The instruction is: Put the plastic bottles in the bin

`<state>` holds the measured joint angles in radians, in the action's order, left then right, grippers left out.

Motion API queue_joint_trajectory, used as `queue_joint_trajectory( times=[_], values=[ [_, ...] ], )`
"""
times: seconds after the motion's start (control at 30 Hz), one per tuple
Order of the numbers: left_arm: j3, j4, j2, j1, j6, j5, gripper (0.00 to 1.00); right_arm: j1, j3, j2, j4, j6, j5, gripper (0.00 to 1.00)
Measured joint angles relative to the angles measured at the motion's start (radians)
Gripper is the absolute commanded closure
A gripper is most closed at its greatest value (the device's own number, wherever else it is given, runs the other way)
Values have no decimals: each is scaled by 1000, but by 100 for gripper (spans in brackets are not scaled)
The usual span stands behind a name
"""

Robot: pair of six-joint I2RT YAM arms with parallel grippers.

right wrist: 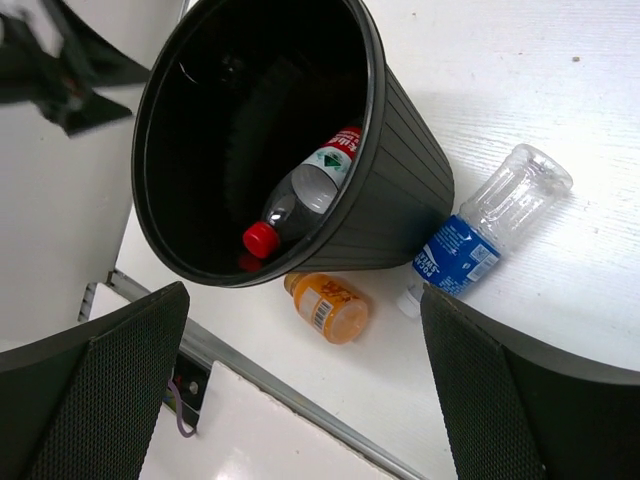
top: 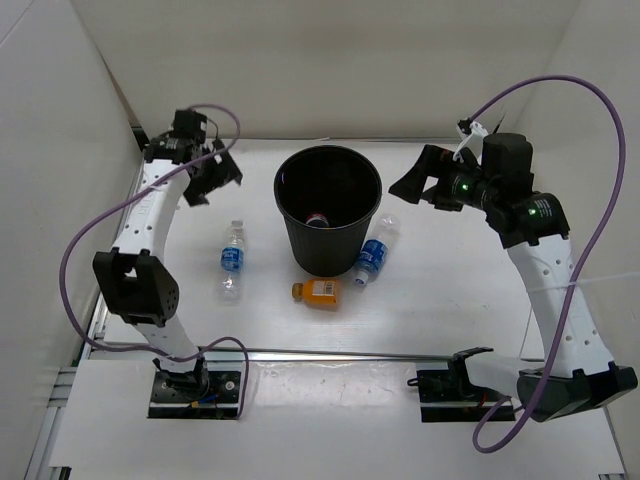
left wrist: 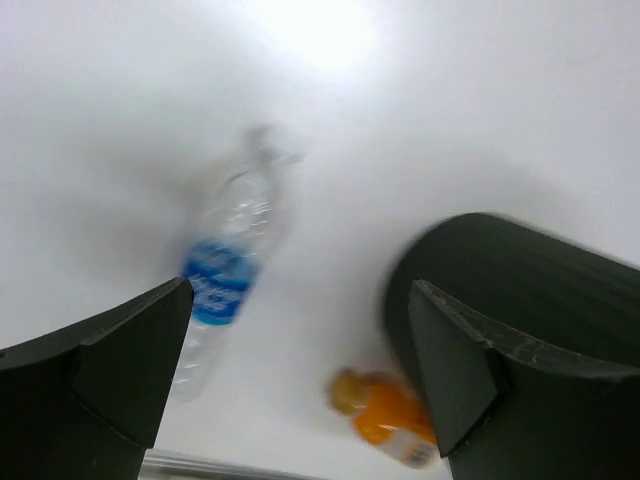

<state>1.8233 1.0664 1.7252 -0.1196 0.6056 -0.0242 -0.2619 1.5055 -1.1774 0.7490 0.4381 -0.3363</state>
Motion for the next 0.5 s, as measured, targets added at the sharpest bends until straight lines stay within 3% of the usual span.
queue_joint_trajectory(
  times=[0.2, 0.5],
  values=[
    [-296, 29, 61, -3, -63, -88, 0, 6, -36, 17, -1, 0, -1, 0],
    [-476, -67, 93, -12, -182, -79, 0, 6, -47, 24, -13, 0, -12, 0]
  ],
)
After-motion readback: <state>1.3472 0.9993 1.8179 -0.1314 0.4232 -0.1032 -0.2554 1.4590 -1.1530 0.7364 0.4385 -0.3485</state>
